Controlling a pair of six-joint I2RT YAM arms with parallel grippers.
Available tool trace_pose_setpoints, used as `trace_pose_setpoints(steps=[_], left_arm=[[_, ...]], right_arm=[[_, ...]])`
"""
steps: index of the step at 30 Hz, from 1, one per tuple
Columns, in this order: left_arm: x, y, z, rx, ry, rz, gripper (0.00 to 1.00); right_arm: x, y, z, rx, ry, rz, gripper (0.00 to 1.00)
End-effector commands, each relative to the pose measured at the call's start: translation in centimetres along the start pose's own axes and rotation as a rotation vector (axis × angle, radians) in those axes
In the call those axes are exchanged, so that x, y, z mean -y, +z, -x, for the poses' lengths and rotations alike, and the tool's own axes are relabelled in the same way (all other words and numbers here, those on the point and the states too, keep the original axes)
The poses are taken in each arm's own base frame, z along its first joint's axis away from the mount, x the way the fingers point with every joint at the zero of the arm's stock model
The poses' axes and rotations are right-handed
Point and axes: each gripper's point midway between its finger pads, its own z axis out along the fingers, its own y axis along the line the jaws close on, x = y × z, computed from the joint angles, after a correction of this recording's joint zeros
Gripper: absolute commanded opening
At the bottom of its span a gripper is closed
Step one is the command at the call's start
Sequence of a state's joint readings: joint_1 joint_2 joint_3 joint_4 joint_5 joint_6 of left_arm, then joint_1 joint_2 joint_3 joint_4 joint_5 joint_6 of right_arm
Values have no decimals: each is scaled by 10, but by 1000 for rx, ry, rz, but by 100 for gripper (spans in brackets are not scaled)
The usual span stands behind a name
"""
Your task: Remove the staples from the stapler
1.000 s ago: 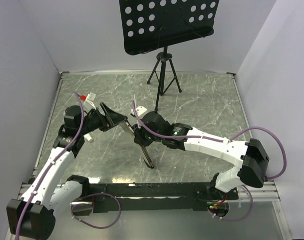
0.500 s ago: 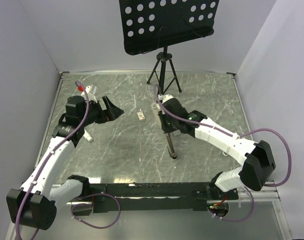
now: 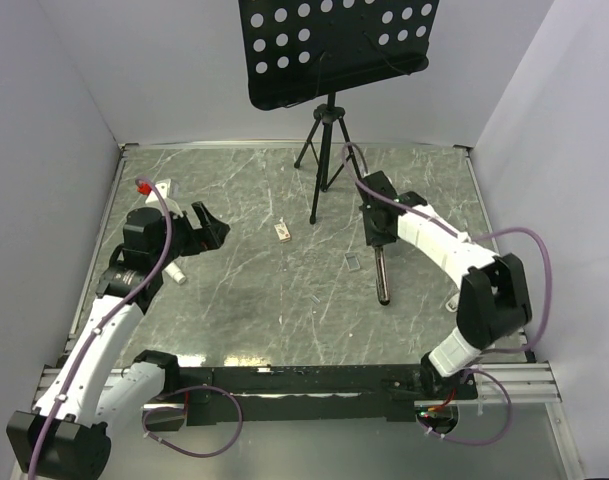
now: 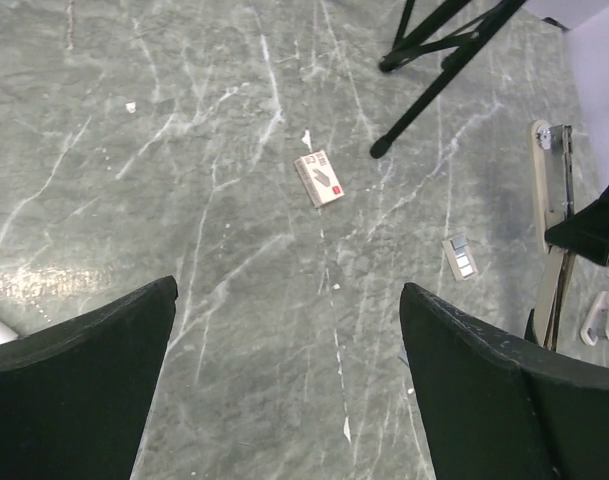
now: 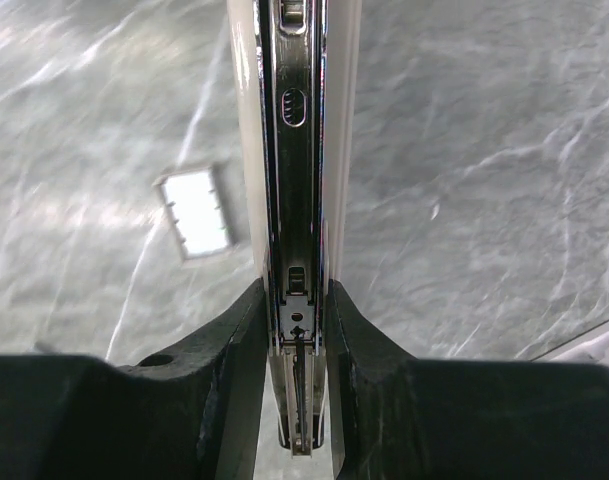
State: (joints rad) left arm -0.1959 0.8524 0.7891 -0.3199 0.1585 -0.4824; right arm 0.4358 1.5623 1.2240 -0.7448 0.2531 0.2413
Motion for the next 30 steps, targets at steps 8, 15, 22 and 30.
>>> trace_pose_setpoints(steps=[8, 15, 22, 30], left_arm=[[-8, 4, 3, 5, 20, 40, 97], [-9, 6, 2, 2, 19, 43, 97], [-11, 8, -1, -14, 17, 51, 97], [-11, 9, -3, -23, 16, 50, 97]], right_arm=[[45, 41, 34, -36, 126, -126, 0], [61, 62, 37, -67, 197, -113, 3], [66, 83, 26, -116, 241, -135, 9], [71, 92, 19, -136, 283, -159, 27]])
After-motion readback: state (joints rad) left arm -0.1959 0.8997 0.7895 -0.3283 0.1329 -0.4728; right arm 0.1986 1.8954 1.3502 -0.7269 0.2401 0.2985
